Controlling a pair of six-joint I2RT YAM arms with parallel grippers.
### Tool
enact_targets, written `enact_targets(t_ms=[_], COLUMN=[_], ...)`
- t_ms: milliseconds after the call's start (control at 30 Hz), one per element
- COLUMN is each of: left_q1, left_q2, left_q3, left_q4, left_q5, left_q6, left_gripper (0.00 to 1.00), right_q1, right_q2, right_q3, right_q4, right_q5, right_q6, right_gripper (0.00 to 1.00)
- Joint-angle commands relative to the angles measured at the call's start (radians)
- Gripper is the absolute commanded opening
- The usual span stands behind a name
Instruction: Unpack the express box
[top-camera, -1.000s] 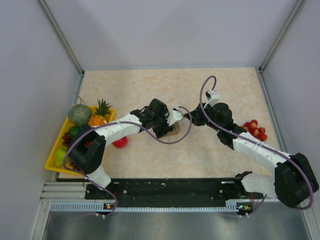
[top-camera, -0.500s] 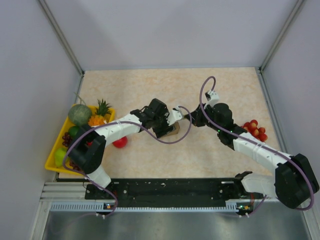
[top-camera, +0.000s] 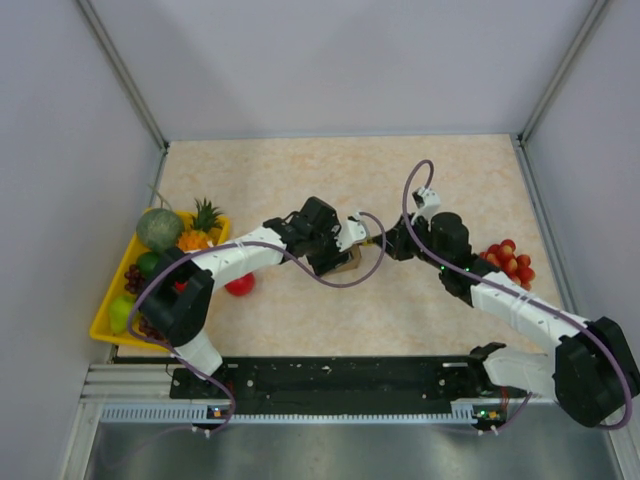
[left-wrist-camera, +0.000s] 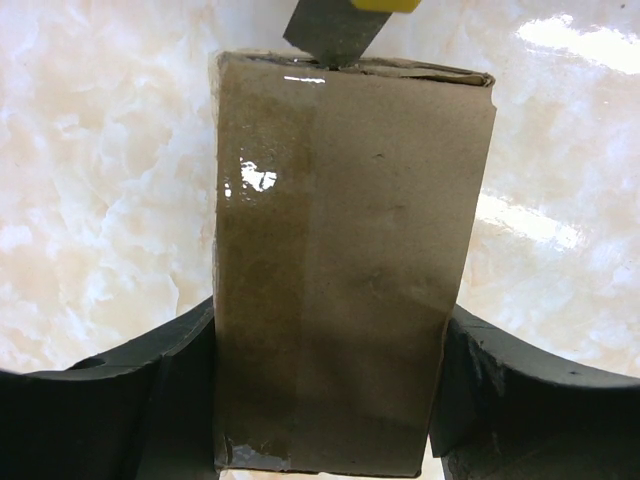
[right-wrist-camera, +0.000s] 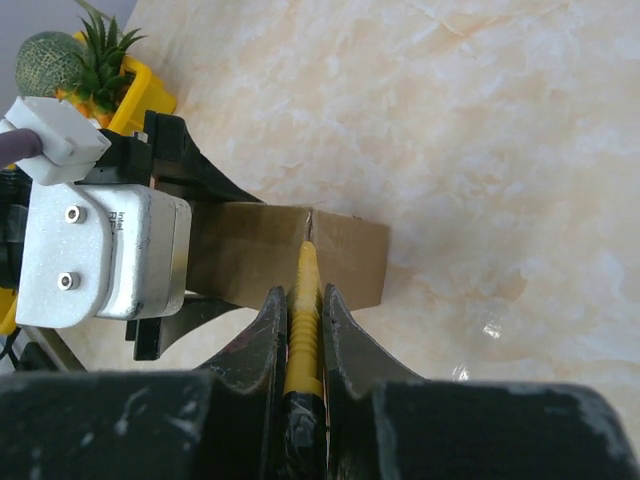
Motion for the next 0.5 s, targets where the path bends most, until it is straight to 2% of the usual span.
enact_targets(t_ms=[0,200,467], left_q1=[0.000,0.000,-0.006], left_q2=[0.050,0.047,0.044], left_q3=[-0.005,-0.013,-0.031], left_q4=[-0.046,-0.048,-0.046], left_q5=[-0.036,-0.036,-0.046], left_q6=[-0.020,-0.017,-0.008], left_gripper=[0.30,0.29,0.29], right_q1=[-0.001,0.001,0.001], right_q2=[-0.080,-0.145,-0.048], right_q3=[-0.007,0.037,0.088], right_q4=[-0.158,-0.180,-0.046], right_q5=[-0.059,0.012,0.064], right_q6=[-0.011,0.005,0.045], right_gripper=[0.00,0.00,0.00])
